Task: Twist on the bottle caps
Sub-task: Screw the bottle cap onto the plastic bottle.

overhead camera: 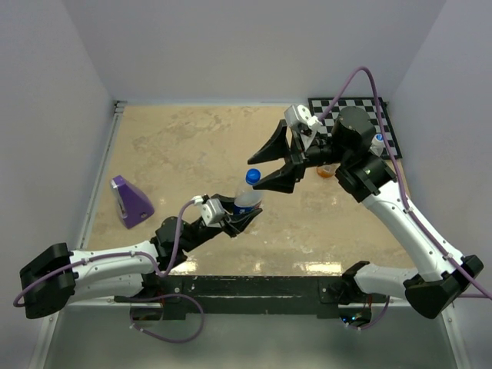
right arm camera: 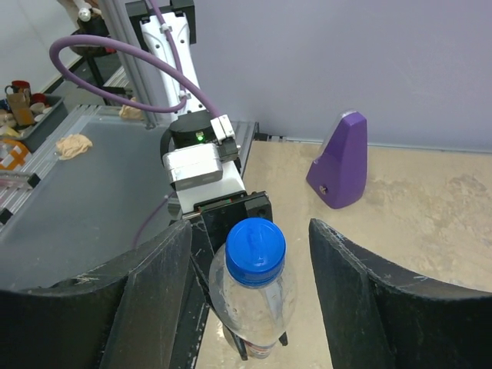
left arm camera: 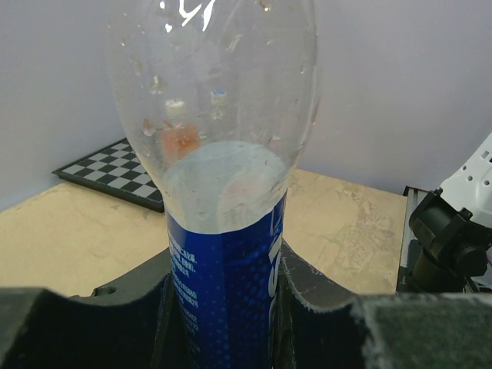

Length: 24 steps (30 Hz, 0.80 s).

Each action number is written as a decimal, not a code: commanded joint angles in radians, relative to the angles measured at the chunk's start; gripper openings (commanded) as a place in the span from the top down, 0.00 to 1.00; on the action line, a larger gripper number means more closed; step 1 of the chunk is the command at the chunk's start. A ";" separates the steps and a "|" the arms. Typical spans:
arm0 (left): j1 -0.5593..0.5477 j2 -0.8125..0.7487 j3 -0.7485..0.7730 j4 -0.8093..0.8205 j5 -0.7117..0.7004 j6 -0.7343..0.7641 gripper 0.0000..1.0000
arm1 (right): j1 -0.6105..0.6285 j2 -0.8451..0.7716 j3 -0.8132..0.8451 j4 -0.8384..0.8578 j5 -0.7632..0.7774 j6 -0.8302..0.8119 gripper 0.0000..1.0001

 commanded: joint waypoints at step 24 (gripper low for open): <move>-0.020 0.007 0.136 -0.057 -0.080 0.056 0.69 | 0.012 -0.004 0.059 -0.055 0.161 -0.005 0.98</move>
